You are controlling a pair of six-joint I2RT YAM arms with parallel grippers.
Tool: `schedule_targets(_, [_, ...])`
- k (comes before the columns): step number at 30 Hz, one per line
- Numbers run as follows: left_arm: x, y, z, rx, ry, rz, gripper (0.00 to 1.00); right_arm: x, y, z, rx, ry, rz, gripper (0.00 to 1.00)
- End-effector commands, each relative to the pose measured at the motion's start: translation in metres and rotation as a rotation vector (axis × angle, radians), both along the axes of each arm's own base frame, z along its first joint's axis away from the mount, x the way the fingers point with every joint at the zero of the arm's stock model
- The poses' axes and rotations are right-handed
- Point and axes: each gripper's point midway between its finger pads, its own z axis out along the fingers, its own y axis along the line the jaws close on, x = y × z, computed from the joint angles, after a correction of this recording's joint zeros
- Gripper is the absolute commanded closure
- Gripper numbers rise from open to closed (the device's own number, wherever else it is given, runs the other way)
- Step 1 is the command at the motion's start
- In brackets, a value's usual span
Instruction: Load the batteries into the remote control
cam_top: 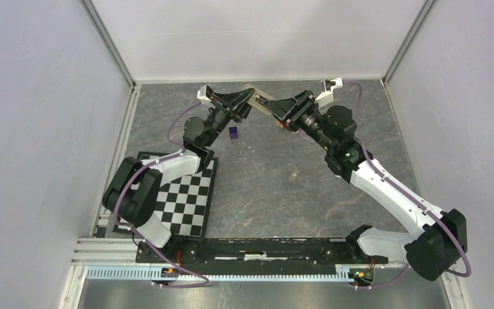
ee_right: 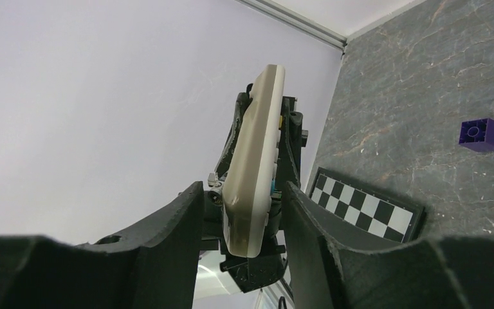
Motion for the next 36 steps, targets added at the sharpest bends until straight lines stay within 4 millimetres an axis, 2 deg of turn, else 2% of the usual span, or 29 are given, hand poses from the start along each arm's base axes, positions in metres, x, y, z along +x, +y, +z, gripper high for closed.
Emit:
schedule_targets(1, [-0.010,0.000,0.027,-0.079,-0.062,-0.025,0.98,0.001,0.001,-0.003,0.010,-0.004,0.010,0.49])
schedule_targets(9, [-0.016,-0.007,0.032,-0.067,-0.092,-0.044,0.98,0.002,0.002,-0.015,-0.002,0.021,0.013,0.52])
schedule_targets(18, [-0.020,-0.010,0.036,-0.019,-0.140,-0.033,0.98,0.002,0.004,-0.019,-0.006,0.033,0.026,0.53])
schedule_targets(19, [-0.020,-0.010,0.036,-0.013,-0.143,-0.032,0.98,0.001,0.005,-0.019,-0.009,0.030,0.034,0.47])
schedule_targets(22, [-0.019,-0.010,0.032,-0.006,-0.137,-0.028,0.98,-0.001,0.007,-0.015,-0.038,-0.010,0.053,0.19])
schedule_targets(24, [-0.018,-0.010,0.030,-0.004,-0.131,-0.026,0.98,-0.002,0.004,-0.010,-0.050,-0.042,0.046,0.10])
schedule_targets(29, [-0.014,-0.012,0.022,0.003,-0.113,-0.023,0.98,-0.007,-0.001,0.005,-0.041,-0.098,0.051,0.04])
schedule_targets(32, [-0.012,-0.012,0.021,0.002,-0.110,-0.023,0.98,-0.009,-0.005,0.009,-0.018,-0.101,0.051,0.02])
schedule_targets(36, [-0.012,-0.011,0.019,0.003,-0.108,-0.020,0.98,-0.007,-0.020,0.008,0.027,-0.088,0.010,0.04])
